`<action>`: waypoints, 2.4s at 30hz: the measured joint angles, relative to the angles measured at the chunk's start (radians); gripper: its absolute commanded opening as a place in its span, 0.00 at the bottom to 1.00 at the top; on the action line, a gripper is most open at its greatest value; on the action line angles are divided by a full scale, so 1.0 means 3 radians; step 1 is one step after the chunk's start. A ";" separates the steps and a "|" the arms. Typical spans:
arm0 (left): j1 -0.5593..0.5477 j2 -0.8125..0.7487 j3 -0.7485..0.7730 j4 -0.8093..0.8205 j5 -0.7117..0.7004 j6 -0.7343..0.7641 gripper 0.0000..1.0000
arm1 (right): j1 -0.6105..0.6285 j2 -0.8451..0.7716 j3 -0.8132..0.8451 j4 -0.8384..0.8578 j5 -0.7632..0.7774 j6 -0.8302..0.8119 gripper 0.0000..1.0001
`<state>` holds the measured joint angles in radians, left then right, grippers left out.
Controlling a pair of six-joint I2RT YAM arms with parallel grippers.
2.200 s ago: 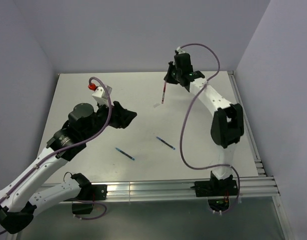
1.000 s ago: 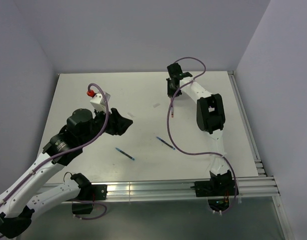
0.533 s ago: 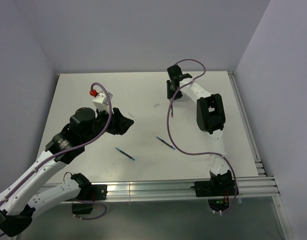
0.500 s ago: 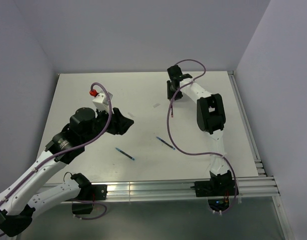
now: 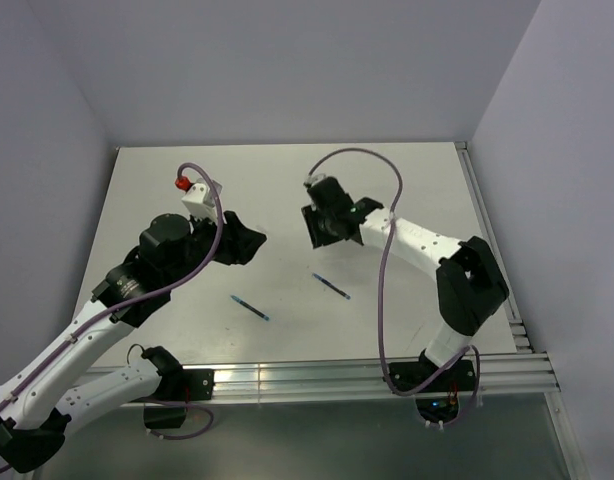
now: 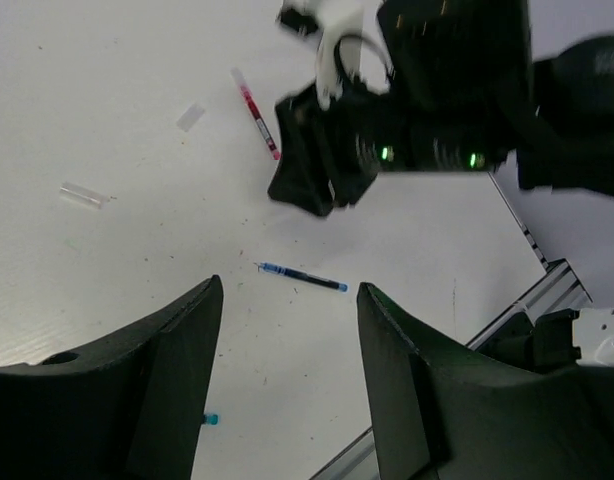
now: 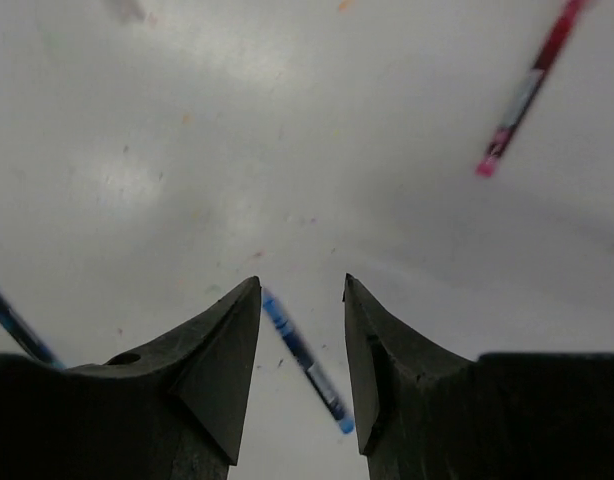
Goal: Insert the pens into the pen caps
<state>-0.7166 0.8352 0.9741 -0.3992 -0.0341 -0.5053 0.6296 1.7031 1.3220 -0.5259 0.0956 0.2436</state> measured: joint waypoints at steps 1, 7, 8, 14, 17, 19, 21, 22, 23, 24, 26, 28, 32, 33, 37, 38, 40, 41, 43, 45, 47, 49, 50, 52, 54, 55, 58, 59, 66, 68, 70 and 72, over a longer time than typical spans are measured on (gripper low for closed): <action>0.0000 0.0000 0.0000 0.0005 -0.0004 -0.0011 0.62 | 0.0116 -0.0071 -0.0191 0.0076 -0.0048 -0.0020 0.47; 0.0011 -0.0023 0.0000 0.0051 -0.0020 -0.0045 0.63 | 0.0320 0.0078 -0.0842 0.0261 -0.0136 -0.0047 0.48; 0.0017 -0.0031 0.0000 0.0052 -0.0020 -0.0046 0.63 | 0.0319 0.0098 -0.0890 0.0259 -0.0131 -0.0048 0.48; 0.0020 -0.0051 0.0000 0.0053 -0.0022 -0.0045 0.62 | 0.0324 0.0109 -0.0938 0.0434 -0.0106 -0.0084 0.48; 0.0023 -0.0051 0.0000 0.0055 -0.0022 -0.0045 0.62 | 0.0357 0.0111 -0.0938 0.0479 -0.0089 -0.0085 0.48; 0.0023 -0.0051 0.0000 0.0055 -0.0020 -0.0045 0.62 | 0.0378 0.0117 -0.0938 0.0498 -0.0070 -0.0081 0.48; 0.0023 -0.0051 0.0000 0.0055 -0.0020 -0.0045 0.62 | 0.0381 0.0132 -0.0938 0.0504 -0.0028 -0.0067 0.48; 0.0023 -0.0051 0.0000 0.0053 -0.0020 -0.0045 0.62 | 0.0385 0.0142 -0.0940 0.0504 -0.0005 -0.0042 0.48; 0.0023 -0.0051 0.0000 0.0052 -0.0020 -0.0045 0.62 | 0.0389 0.0149 -0.0942 0.0501 0.0024 -0.0017 0.48; 0.0023 -0.0051 0.0000 0.0052 -0.0020 -0.0045 0.62 | 0.0390 0.0158 -0.0942 0.0495 0.0056 0.0009 0.48; 0.0023 -0.0051 0.0000 0.0052 -0.0020 -0.0045 0.62 | 0.0390 0.0161 -0.0956 0.0490 0.0085 0.0061 0.45; 0.0023 -0.0047 0.0000 0.0052 -0.0019 -0.0047 0.62 | 0.0390 0.0160 -0.0992 0.0500 0.0094 0.0116 0.42; 0.0023 -0.0042 -0.0014 0.0052 -0.0017 -0.0067 0.62 | 0.0390 0.0150 -0.1017 0.0530 0.0090 0.0195 0.18; 0.0023 -0.0041 -0.0020 0.0051 -0.0017 -0.0084 0.62 | 0.0395 0.0144 -0.1029 0.0542 0.0083 0.0220 0.14; 0.0023 -0.0037 -0.0094 0.0071 -0.0020 -0.0142 0.60 | 0.0427 0.0128 -0.1057 0.0580 0.0079 0.0310 0.00; 0.0023 -0.0038 -0.0128 0.0090 -0.0020 -0.0168 0.60 | 0.0435 0.0122 -0.1067 0.0591 0.0080 0.0334 0.00; 0.0024 -0.0045 -0.0225 0.0140 -0.0013 -0.0223 0.60 | 0.0440 0.0095 -0.1095 0.0618 0.0079 0.0380 0.00; 0.0033 -0.0048 -0.0277 0.0170 0.0008 -0.0257 0.60 | 0.0441 0.0081 -0.1106 0.0622 0.0058 0.0418 0.00; 0.0060 -0.0072 -0.0440 0.0348 0.0113 -0.0352 0.62 | 0.0455 0.0042 -0.1113 0.0607 -0.0036 0.0518 0.00; 0.0100 -0.0108 -0.0622 0.0553 0.0248 -0.0467 0.63 | 0.0496 -0.0041 -0.1105 0.0575 -0.0126 0.0624 0.00; 0.0161 -0.0132 -0.0776 0.0731 0.0412 -0.0584 0.64 | 0.0525 -0.0196 -0.1049 0.0529 -0.0201 0.0740 0.00; 0.0223 -0.0140 -0.0884 0.0910 0.0556 -0.0692 0.65 | 0.0544 -0.0394 -0.0916 0.0534 -0.0267 0.0865 0.00; 0.0266 -0.0140 -0.0928 0.1011 0.0641 -0.0750 0.65 | 0.0544 -0.0511 -0.0820 0.0570 -0.0315 0.0926 0.00; 0.0322 -0.0140 -0.0985 0.1175 0.0768 -0.0844 0.66 | 0.0542 -0.0701 -0.0650 0.0676 -0.0389 0.1044 0.00; 0.0374 -0.0140 -0.1030 0.1357 0.0893 -0.0938 0.66 | 0.0542 -0.0853 -0.0518 0.0829 -0.0459 0.1147 0.00; 0.0394 -0.0140 -0.1054 0.1456 0.0954 -0.0984 0.66 | 0.0540 -0.0926 -0.0474 0.0917 -0.0498 0.1208 0.00; 0.0425 -0.0123 -0.1068 0.1617 0.1086 -0.1078 0.66 | 0.0533 -0.1080 -0.0451 0.1119 -0.0595 0.1367 0.00; 0.0429 -0.0118 -0.1068 0.1661 0.1113 -0.1096 0.66 | 0.0529 -0.1097 -0.0454 0.1153 -0.0631 0.1410 0.00; 0.0429 -0.0041 -0.1071 0.1854 0.1245 -0.1185 0.66 | 0.0482 -0.1147 -0.0562 0.1427 -0.0793 0.1745 0.00; 0.0430 0.0005 -0.1074 0.1895 0.1270 -0.1203 0.66 | 0.0482 -0.1171 -0.0593 0.1464 -0.0802 0.1806 0.00; 0.0430 0.0039 -0.1083 0.1912 0.1284 -0.1222 0.66 | 0.0482 -0.1211 -0.0615 0.1489 -0.0805 0.1853 0.00; 0.0430 0.0057 -0.1095 0.1916 0.1286 -0.1241 0.66 | 0.0482 -0.1258 -0.0619 0.1516 -0.0804 0.1895 0.00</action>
<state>-0.5877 0.8524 0.6456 0.1757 0.3515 -0.8776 0.7742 1.3258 1.1362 -0.0711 -0.1455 0.8120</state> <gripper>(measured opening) 0.659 0.042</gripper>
